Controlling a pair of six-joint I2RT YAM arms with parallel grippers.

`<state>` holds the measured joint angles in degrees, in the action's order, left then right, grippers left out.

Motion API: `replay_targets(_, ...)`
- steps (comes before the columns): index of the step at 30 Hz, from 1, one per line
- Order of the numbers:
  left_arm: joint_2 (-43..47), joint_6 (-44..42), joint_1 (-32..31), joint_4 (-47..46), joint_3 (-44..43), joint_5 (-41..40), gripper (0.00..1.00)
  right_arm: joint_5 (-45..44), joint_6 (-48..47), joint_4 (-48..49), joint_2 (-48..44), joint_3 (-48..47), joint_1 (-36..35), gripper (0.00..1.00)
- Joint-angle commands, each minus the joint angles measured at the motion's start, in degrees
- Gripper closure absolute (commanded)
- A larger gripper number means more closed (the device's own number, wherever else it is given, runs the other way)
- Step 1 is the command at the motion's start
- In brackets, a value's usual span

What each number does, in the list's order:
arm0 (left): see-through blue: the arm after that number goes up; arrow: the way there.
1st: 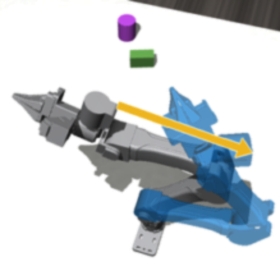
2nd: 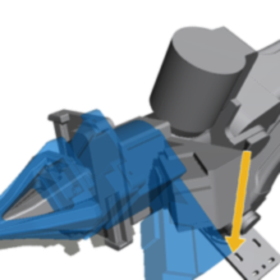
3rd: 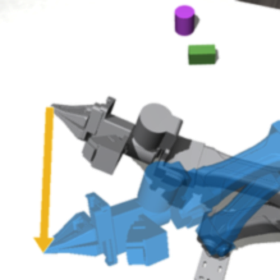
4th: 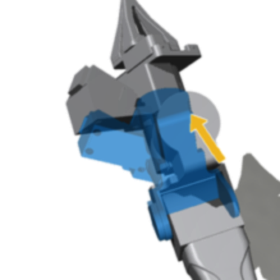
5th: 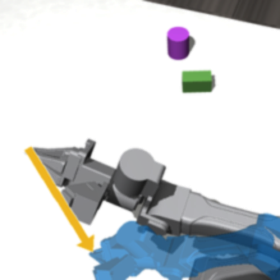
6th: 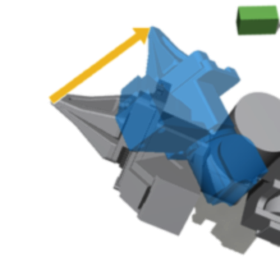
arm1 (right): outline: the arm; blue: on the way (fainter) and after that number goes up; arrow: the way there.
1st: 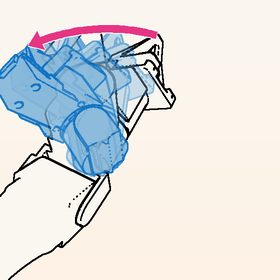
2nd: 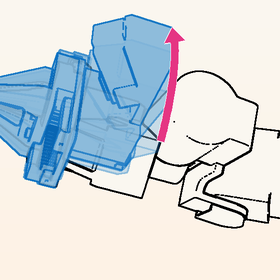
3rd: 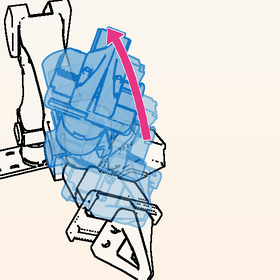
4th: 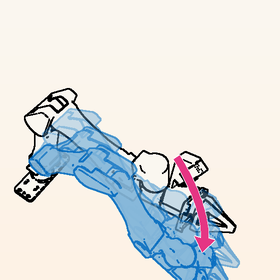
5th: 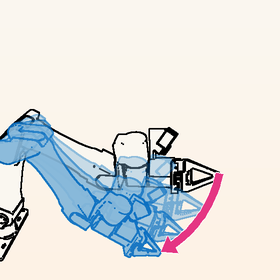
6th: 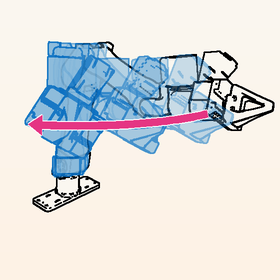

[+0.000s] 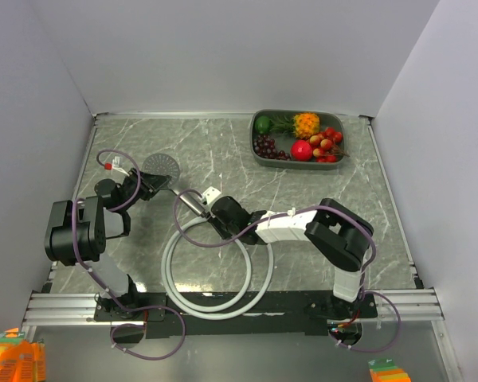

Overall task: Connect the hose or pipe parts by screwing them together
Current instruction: Pick up the pipeline from the center of the board, then install the bathroom fixture on the pipeline.

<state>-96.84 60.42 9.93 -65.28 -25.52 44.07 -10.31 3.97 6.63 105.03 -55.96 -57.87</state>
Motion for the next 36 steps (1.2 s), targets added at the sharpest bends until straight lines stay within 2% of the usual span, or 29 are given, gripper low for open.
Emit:
replay_targets(1,1.92,-1.27,-0.35,-4.42,-0.59,0.4,0.99,-0.24,1.21,3.65,0.0,-1.78,0.3,0.67)
replay_targets(4,1.56,-1.18,-0.35,-4.51,-0.58,0.4,0.99,0.46,1.13,5.23,-2.02,-0.82,0.39,0.76)
replay_targets(6,1.65,-1.36,-0.27,-4.42,-0.59,0.31,0.99,1.07,0.87,7.42,-4.82,1.11,0.47,0.78)
replay_targets(14,1.13,-1.27,-1.49,-5.03,-0.59,0.05,0.99,6.61,1.39,12.7,-12.83,7.79,0.39,0.74)
replay_targets(21,2.26,0.57,-2.55,-6.09,-0.32,0.48,0.99,9.95,3.33,14.72,-12.4,8.15,0.39,0.73)
replay_targets(36,1.3,3.65,-2.81,-8.99,-0.23,1.8,0.99,9.95,4.21,15.34,-10.46,8.59,0.74,0.74)
